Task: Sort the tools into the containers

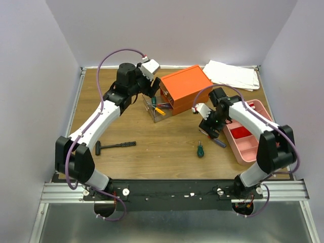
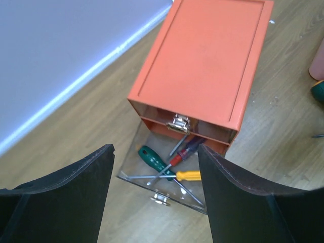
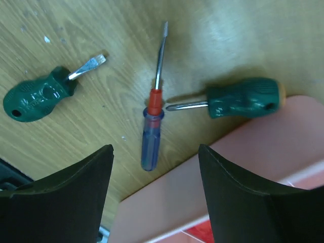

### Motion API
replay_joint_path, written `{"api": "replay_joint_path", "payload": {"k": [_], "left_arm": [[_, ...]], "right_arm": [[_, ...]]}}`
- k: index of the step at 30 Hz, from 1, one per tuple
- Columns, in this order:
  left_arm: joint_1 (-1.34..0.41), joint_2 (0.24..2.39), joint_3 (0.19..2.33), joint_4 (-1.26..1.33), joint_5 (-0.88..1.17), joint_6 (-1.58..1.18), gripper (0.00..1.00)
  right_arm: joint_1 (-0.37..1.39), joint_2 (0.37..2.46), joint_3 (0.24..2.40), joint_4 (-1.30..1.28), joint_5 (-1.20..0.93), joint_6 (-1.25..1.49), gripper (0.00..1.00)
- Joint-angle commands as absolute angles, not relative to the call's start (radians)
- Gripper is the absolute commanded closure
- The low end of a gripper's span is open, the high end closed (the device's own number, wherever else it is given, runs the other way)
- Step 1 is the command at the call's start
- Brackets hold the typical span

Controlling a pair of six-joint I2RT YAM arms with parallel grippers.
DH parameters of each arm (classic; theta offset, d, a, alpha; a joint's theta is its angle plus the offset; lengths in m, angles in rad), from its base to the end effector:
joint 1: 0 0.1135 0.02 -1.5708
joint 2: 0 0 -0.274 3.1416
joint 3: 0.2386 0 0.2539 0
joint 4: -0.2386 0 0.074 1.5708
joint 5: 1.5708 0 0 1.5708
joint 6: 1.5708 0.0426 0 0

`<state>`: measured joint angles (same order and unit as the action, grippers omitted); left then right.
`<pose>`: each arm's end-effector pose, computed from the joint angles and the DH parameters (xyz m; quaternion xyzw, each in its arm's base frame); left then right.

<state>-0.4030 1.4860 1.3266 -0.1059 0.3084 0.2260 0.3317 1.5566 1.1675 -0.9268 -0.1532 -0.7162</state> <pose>0.3265 -0.1533 0.3766 0.3315 0.7176 -0.1746 0.5870 0.2781 0.1027 0.2371 -0.5032 0.8514 0.0503 0.1389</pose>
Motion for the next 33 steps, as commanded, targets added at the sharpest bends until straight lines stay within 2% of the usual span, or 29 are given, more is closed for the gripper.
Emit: {"api": "replay_joint_path", "payload": {"k": [1,10,16,25,28,29,30,33], "left_arm": [[-0.403,1.471,1.295,-0.061,0.262,0.098,0.23],[-0.402,1.420,1.236,-0.061,0.235,0.127,0.23],[-0.400,1.420,1.233,-0.060,0.222,0.133,0.23],[-0.397,1.436,1.235,-0.037,0.222,0.137,0.23],[-0.397,1.445,1.244,-0.037,0.219,0.141,0.23],[-0.397,1.450,1.247,-0.035,0.219,0.143,0.23],[-0.397,1.451,1.250,-0.040,0.218,0.146,0.24],[-0.397,1.459,1.264,-0.046,0.215,0.155,0.23]], "right_arm": [[0.339,1.653,1.196,-0.974,-0.129,-0.735,0.25],[0.377,1.799,1.194,-0.919,-0.057,-0.712,0.31],[0.413,1.821,1.147,-0.873,-0.006,-0.700,0.38],[0.446,1.799,1.062,-0.873,0.090,-0.681,0.40],[0.446,1.804,1.042,-0.870,0.098,-0.666,0.54],[0.448,1.810,1.045,-0.879,0.097,-0.654,0.66],[0.448,1.810,1.049,-0.890,0.092,-0.644,0.72],[0.448,1.772,1.081,-0.936,0.077,-0.649,0.85]]}}
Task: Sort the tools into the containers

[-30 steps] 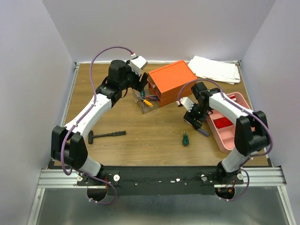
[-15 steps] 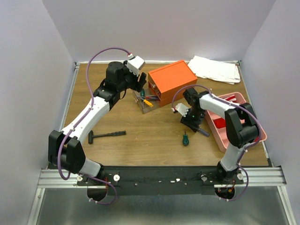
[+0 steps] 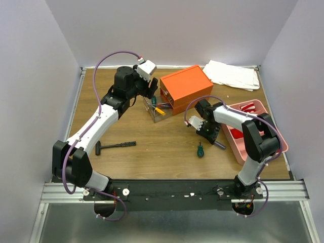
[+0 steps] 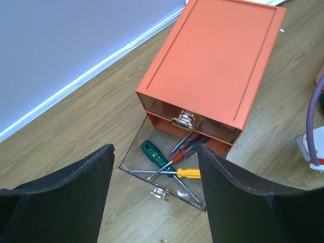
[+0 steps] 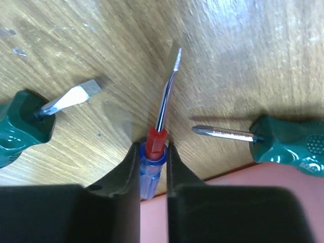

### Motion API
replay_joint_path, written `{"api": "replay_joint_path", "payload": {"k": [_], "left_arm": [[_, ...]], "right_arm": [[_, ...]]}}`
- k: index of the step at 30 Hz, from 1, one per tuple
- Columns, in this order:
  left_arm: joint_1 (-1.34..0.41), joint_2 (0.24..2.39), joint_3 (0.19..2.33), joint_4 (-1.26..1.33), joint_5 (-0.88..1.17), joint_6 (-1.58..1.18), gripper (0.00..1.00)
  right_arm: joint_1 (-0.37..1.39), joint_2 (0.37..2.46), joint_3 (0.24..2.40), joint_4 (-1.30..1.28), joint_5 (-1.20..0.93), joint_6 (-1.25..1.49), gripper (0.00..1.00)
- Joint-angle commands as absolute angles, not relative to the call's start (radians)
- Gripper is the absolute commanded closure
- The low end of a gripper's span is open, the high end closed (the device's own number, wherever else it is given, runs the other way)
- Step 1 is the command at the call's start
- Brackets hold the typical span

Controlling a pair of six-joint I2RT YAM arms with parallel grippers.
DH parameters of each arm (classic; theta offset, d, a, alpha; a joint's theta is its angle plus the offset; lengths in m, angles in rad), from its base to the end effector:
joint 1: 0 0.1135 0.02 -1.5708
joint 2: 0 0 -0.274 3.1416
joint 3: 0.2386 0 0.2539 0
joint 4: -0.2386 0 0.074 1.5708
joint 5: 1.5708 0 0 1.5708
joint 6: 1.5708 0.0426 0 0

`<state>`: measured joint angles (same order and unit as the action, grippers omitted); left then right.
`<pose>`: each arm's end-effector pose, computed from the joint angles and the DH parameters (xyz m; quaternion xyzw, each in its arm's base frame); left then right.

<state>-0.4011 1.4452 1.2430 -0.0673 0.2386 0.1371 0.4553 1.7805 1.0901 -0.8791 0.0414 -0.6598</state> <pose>0.3189 -0.1462 0.3639 0.2795 0.7424 -0.1730 0.5837 0.2753 0.1328 0.1541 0.5290 -0.8484 0.0207 0.0015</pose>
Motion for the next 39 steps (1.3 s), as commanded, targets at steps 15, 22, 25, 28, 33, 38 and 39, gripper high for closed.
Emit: {"api": "replay_joint_path", "payload": {"k": [15,22,25,28,33,38,39], "left_arm": [[-0.350,1.454,1.272,-0.032,0.109,0.094,0.23],[-0.296,1.428,1.249,-0.023,0.071,0.069,0.23],[-0.276,1.422,1.236,-0.021,0.072,0.038,0.23],[-0.265,1.417,1.223,-0.024,0.083,0.031,0.23],[-0.259,1.422,1.218,-0.034,0.087,0.018,0.24],[-0.255,1.417,1.215,-0.046,0.092,0.020,0.24],[-0.255,1.416,1.213,-0.049,0.092,0.021,0.24]], "right_arm": [[0.462,1.992,2.050,-1.339,-0.452,-0.595,0.99],[0.518,2.062,2.289,-1.193,-0.601,-0.558,0.99],[0.529,2.054,2.234,-1.028,-0.658,-0.502,0.99],[0.563,2.134,2.342,-0.993,-0.654,-0.466,0.99],[0.612,2.189,2.315,-0.804,-0.577,-0.433,0.99],[0.614,2.192,2.179,-0.615,-0.500,-0.456,0.99],[0.614,2.189,2.152,-0.585,-0.492,-0.459,0.99]]}}
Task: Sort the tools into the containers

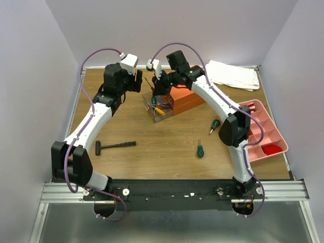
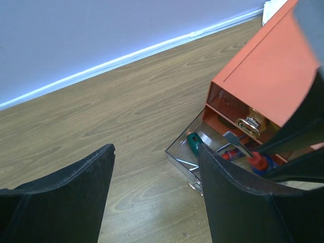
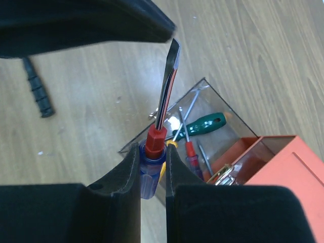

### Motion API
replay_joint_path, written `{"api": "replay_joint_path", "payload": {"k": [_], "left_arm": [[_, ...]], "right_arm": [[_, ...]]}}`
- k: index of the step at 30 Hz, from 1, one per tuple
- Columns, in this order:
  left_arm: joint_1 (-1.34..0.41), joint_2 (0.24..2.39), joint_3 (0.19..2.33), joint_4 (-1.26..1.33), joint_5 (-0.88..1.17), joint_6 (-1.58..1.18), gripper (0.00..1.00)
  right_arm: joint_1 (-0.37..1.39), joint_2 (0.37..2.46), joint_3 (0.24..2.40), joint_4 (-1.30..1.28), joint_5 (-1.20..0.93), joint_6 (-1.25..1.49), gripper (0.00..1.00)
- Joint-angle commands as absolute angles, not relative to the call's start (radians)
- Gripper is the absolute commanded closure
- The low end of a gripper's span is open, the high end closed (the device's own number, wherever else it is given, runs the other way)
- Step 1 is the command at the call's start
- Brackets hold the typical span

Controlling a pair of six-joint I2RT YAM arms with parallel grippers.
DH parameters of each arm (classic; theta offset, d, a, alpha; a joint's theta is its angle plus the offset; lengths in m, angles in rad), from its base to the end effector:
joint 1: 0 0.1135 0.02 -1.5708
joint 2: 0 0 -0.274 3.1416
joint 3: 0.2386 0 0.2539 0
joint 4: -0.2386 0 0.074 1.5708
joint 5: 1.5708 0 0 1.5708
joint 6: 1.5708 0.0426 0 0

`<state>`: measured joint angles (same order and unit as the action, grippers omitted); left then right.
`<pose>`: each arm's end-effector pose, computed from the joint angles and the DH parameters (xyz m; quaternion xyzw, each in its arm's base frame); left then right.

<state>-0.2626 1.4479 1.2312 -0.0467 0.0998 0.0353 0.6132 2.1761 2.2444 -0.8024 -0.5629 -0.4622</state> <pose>0.3394 -0.0956 0.3607 0.1477 0.7796 -0.1082 0.5990 0.3955 0.3061 0.3418 -0.5465 0.6962 0.2825 0.3700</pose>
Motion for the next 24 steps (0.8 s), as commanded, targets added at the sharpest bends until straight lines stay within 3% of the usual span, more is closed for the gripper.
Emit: {"api": "replay_joint_path", "payload": {"k": [1,6,8,9,12,19,24], "left_arm": [[-0.253,1.413,1.209,-0.052,0.092,0.020,0.24],[-0.245,1.405,1.200,-0.057,0.092,0.025,0.24],[-0.242,1.407,1.192,-0.051,0.094,0.025,0.24],[-0.241,1.405,1.189,-0.046,0.094,0.023,0.24],[-0.239,1.410,1.186,-0.038,0.101,0.012,0.25],[-0.238,1.425,1.193,-0.020,0.109,0.005,0.25],[-0.236,1.420,1.187,-0.014,0.091,0.006,0.25]], "right_arm": [[0.614,2.187,2.132,-0.533,-0.488,-0.465,0.99],[0.627,2.214,2.076,-0.496,-0.401,-0.529,0.96],[0.627,2.214,2.057,-0.497,-0.362,-0.552,0.79],[0.627,2.212,2.045,-0.503,-0.357,-0.558,0.54],[0.629,2.204,2.062,-0.551,-0.374,-0.568,0.39],[0.629,2.119,2.125,-0.676,-0.433,-0.486,0.35],[0.627,1.867,1.783,-0.647,-0.284,-0.505,0.35]]}}
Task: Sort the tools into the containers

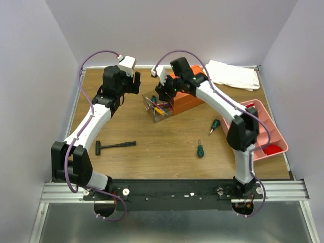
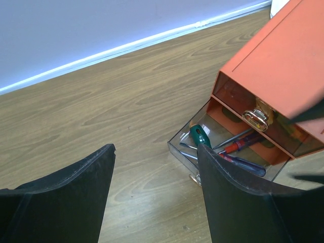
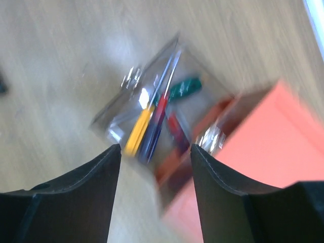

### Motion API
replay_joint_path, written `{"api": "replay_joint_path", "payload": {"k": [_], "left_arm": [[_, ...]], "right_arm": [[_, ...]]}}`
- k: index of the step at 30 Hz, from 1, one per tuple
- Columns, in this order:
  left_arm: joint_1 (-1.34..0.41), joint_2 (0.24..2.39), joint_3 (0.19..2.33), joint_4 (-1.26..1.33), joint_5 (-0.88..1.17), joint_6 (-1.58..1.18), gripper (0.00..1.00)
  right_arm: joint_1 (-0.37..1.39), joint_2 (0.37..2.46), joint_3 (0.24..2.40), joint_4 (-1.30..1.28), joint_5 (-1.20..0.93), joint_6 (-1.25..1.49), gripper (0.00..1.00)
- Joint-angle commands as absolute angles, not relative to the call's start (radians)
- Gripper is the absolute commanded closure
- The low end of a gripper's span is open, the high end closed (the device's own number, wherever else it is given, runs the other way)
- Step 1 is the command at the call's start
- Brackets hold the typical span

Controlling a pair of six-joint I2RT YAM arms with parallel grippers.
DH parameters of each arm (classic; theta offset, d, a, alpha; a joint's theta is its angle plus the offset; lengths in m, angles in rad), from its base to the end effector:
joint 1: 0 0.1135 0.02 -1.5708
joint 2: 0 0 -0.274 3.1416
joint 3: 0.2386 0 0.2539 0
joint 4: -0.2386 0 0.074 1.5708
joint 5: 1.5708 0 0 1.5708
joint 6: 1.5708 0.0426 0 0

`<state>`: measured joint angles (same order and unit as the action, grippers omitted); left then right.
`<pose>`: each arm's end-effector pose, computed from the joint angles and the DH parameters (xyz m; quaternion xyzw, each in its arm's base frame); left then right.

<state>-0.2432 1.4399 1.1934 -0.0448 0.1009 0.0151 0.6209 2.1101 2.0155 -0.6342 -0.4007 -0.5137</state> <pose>0.3383 -0.0884 0.3497 0.1331 0.7907 -0.1080 0.5878 0.3941 0.3023 0.3096 -0.5492 0.7106 0.2028 0.3902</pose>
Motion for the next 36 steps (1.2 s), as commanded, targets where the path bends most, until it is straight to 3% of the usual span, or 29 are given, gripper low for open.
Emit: {"api": "replay_joint_path", "payload": {"k": [1,5,6,10,19,23,34,36], "left_arm": [[-0.236,1.419,1.184,-0.012,0.086,0.005,0.25],[-0.235,1.417,1.180,-0.012,0.060,0.003,0.24],[-0.235,1.419,1.180,-0.012,0.045,0.003,0.24],[-0.236,1.436,1.180,-0.025,0.008,-0.023,0.24],[-0.236,1.477,1.190,-0.075,-0.015,-0.046,0.25],[-0.236,1.491,1.178,-0.081,-0.034,-0.040,0.25],[-0.249,1.505,1.129,-0.077,-0.041,-0.034,0.25],[-0.249,1.500,1.124,-0.077,-0.043,-0.029,0.25]], "right_arm": [[0.627,1.815,1.704,-0.632,-0.244,-0.499,0.35],[0.627,1.578,1.387,-0.656,-0.043,-0.410,0.34],[0.629,1.545,1.285,-0.667,-0.031,-0.396,0.29],[0.626,1.465,1.155,-0.718,-0.011,-0.295,0.21],[0.627,1.555,1.140,-0.779,-0.097,-0.076,0.16],[0.626,1.559,1.086,-0.799,-0.141,0.116,0.19],[0.588,1.612,0.948,-0.816,-0.170,0.250,0.22],[0.571,1.631,0.934,-0.811,-0.187,0.253,0.27]]}}
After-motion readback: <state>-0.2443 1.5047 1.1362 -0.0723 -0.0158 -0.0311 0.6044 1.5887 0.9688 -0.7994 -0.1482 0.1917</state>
